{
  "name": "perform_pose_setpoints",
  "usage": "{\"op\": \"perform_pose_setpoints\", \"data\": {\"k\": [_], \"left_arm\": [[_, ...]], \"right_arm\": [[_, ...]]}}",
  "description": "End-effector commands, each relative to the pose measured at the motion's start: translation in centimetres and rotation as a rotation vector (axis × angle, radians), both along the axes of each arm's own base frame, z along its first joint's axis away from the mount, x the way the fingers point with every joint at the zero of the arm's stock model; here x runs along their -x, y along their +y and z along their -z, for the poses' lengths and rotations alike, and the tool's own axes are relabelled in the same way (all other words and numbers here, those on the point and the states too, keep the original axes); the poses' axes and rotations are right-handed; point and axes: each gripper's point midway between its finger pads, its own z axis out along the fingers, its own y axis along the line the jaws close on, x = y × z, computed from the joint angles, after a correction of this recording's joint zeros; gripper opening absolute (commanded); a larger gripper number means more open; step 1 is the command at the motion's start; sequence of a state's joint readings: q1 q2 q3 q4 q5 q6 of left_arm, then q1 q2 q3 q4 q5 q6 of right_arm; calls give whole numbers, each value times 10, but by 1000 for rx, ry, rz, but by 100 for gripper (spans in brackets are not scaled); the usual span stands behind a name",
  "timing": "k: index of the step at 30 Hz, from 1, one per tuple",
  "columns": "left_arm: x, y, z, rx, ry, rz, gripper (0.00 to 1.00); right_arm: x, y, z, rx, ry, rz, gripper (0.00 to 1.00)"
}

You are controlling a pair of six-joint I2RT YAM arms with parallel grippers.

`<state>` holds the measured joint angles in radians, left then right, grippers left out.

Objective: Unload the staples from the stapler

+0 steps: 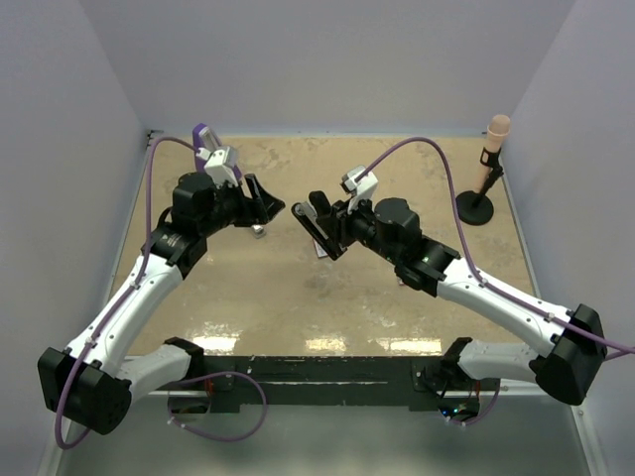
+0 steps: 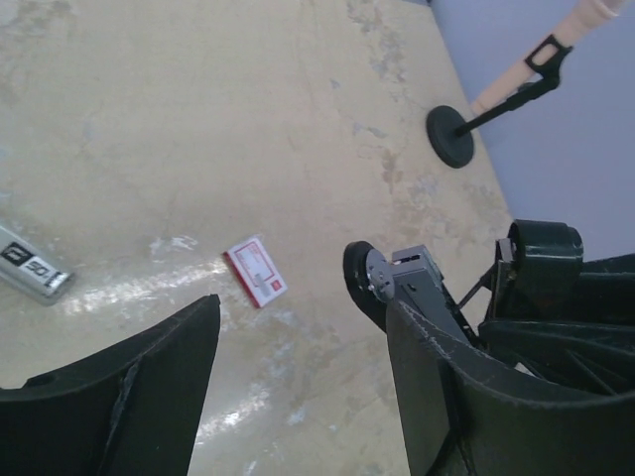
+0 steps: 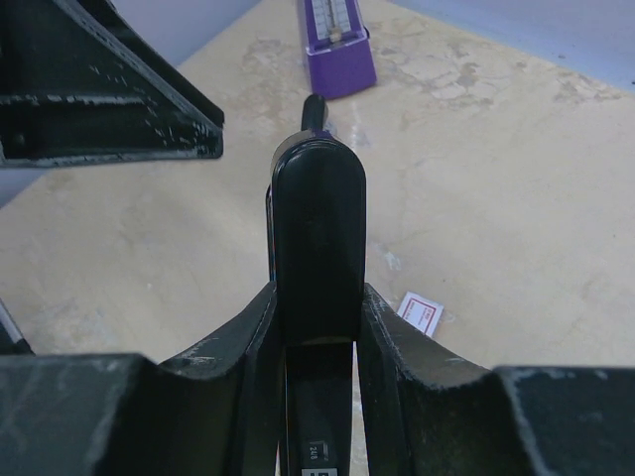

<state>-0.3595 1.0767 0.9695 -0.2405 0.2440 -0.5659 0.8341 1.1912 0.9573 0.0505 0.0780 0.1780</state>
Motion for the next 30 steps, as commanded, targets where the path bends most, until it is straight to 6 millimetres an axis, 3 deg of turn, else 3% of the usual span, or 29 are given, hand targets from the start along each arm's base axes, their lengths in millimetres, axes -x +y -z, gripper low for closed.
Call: {"op": "perform_pose_setpoints", "data": {"k": [1, 15, 16, 19, 30], "left_arm": [[18, -21, -29, 159, -33, 116, 73], [30, -33, 0, 260, 65, 162, 71], [28, -35, -6, 276, 39, 171, 71], [28, -37, -2, 282, 49, 180, 69], [22, -31, 12, 242, 50, 141, 49]], "right_arm": [[9, 14, -53, -194, -73, -38, 0], [17, 23, -56, -231, -71, -67, 0], [17, 23, -55, -230, -70, -64, 0], [17, 24, -54, -231, -69, -66, 0], [19, 32, -50, -244, -59, -84, 0]]}}
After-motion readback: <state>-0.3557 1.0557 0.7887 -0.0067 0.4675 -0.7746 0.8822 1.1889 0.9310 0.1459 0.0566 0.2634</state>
